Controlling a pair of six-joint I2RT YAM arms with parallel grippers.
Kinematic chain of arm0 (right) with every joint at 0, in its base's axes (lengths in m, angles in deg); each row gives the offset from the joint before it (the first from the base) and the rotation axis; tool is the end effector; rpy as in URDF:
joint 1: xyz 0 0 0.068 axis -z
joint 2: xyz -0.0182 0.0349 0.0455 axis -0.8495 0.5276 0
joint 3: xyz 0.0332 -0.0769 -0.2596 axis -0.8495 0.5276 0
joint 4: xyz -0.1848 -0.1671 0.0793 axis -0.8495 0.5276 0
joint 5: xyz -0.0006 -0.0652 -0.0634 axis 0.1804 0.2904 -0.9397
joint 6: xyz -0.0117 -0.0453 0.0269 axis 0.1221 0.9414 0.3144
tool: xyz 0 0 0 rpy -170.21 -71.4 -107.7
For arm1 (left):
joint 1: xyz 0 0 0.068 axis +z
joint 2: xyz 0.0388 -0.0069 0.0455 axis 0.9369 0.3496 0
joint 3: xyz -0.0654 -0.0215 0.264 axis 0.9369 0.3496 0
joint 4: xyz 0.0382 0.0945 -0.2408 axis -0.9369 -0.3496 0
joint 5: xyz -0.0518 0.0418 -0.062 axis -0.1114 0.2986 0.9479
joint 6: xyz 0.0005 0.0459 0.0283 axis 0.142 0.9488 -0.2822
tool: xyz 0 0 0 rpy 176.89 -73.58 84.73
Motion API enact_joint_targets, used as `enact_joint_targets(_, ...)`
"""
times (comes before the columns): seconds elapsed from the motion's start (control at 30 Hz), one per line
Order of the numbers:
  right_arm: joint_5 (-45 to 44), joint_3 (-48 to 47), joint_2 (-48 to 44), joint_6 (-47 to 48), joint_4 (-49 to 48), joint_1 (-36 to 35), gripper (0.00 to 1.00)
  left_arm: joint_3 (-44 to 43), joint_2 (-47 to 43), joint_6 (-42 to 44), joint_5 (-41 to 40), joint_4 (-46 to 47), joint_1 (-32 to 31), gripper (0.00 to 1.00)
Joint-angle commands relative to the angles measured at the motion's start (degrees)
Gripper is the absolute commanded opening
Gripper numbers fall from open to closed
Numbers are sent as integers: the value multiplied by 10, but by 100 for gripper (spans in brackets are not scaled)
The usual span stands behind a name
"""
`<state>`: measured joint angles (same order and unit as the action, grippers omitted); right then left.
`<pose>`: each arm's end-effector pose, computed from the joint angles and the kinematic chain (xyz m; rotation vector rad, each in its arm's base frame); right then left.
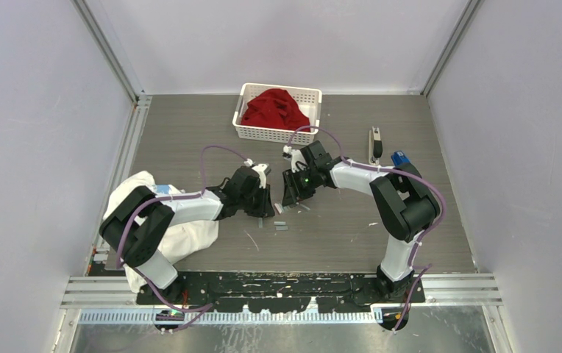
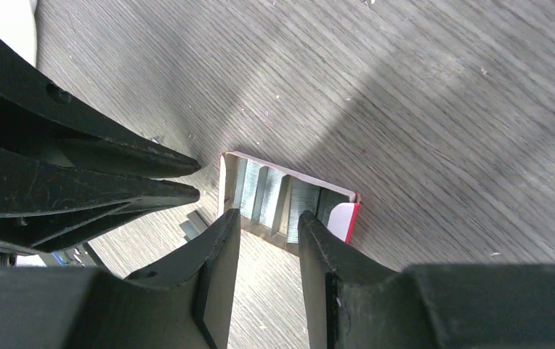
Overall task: Unload the staples from the stapler
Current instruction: Adjust the staple in the staple box.
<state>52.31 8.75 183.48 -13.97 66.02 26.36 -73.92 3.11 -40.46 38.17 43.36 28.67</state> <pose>0.2934 0.2024 0.1521 -0.7148 2.5642 0.9108 0.2290 -0.2067 0.1470 0.2760 2.5240 -0.7799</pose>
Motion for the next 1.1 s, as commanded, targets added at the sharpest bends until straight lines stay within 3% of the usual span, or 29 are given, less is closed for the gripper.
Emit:
enact_joint_targets(0.0, -13, -22, -10, 12, -1, -6, 41, -3, 5, 14, -15, -7, -1, 18)
enact_joint_targets(0.33, -7, -23, -13, 17, 0, -15, 41, -3, 5, 13, -15, -8, -2, 18)
enact_joint_targets(1.07, -91, -32, -26, 44, 14, -32, 42, -5, 4, 13, -15, -10, -1, 18)
